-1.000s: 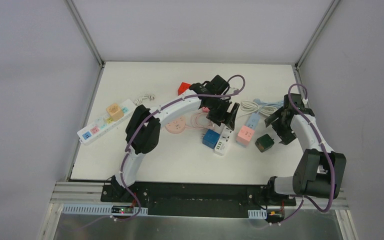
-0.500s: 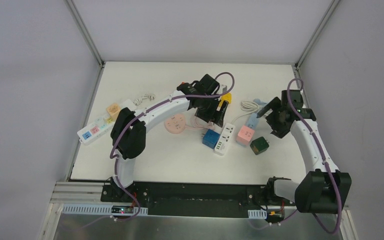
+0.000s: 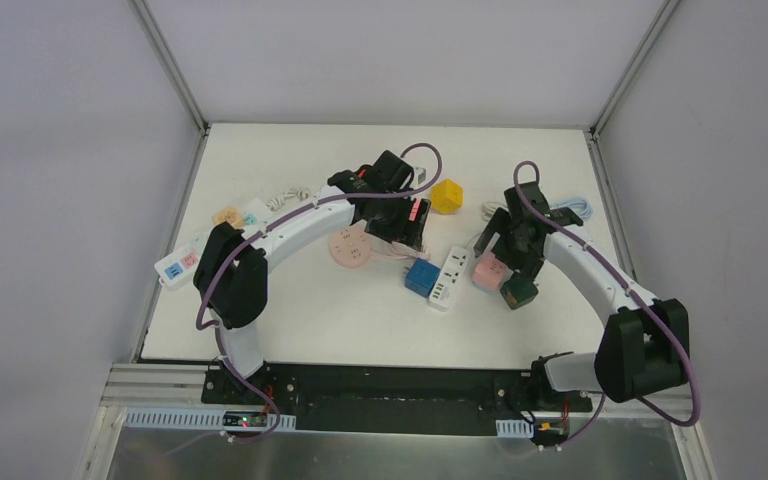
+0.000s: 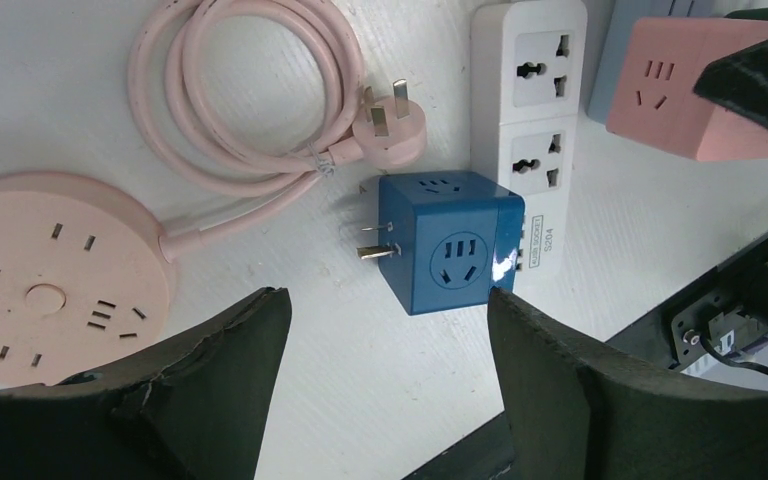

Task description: Pull the plug off the socket

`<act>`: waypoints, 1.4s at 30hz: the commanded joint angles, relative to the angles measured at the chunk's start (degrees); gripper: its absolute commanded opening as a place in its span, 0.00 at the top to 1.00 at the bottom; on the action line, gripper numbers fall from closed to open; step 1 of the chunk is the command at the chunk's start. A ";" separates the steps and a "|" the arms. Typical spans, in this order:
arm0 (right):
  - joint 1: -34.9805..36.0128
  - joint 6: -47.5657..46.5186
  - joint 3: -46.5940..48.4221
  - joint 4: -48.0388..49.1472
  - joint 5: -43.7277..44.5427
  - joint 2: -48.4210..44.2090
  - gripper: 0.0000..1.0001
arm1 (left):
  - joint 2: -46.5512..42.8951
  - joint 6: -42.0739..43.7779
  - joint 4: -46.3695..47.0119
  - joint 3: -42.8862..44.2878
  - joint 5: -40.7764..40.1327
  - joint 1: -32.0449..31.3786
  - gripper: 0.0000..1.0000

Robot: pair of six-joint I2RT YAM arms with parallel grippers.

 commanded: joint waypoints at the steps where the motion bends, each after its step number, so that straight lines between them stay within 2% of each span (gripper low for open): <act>1: 1.92 -2.37 2.36 -2.37 2.21 3.83 0.06 | -2.18 -0.24 0.49 -0.17 -0.90 0.71 0.26; 3: 2.46 -2.58 2.33 -1.31 1.74 5.07 0.07 | -1.92 -0.47 0.33 0.22 -0.58 0.88 0.26; 5: 2.91 -2.52 2.65 -0.74 2.17 5.98 0.12 | -1.56 -0.70 0.11 0.74 -0.24 0.99 0.26; 10: 3.80 -4.02 2.41 0.83 3.78 6.45 0.48 | -0.39 -1.61 0.21 2.05 1.64 1.23 0.26; 12: 3.98 -5.34 2.04 1.34 3.12 6.43 0.57 | 0.48 -2.11 0.14 2.99 2.94 1.34 0.26; 14: 4.25 -6.89 1.72 1.92 1.19 6.18 0.71 | 1.57 -2.71 0.14 4.06 4.57 1.50 0.26; 17: 4.86 -9.05 1.63 2.13 -1.59 5.14 0.84 | 3.62 -3.96 0.23 6.17 7.04 1.60 0.26; 22: 5.76 -8.95 -0.27 2.91 -6.17 1.76 0.91 | 8.97 -8.68 1.20 11.18 13.08 1.61 0.30; 27: 6.61 -7.32 -4.06 4.51 -9.94 -2.68 1.00 | 13.68 -15.10 6.01 14.48 17.76 1.61 0.34; 36: 9.23 -5.97 -4.92 3.76 -10.07 -2.51 1.00 | 21.94 -23.12 14.62 18.61 23.25 0.65 0.39; 40: 12.59 -5.45 -3.51 2.64 -6.27 -1.16 1.00 | 24.59 -23.18 16.70 20.40 22.76 -0.63 0.40; 42: 14.43 -5.01 -2.55 2.02 -4.61 -0.06 1.00 | 25.81 -20.50 17.54 20.89 20.42 -1.69 0.40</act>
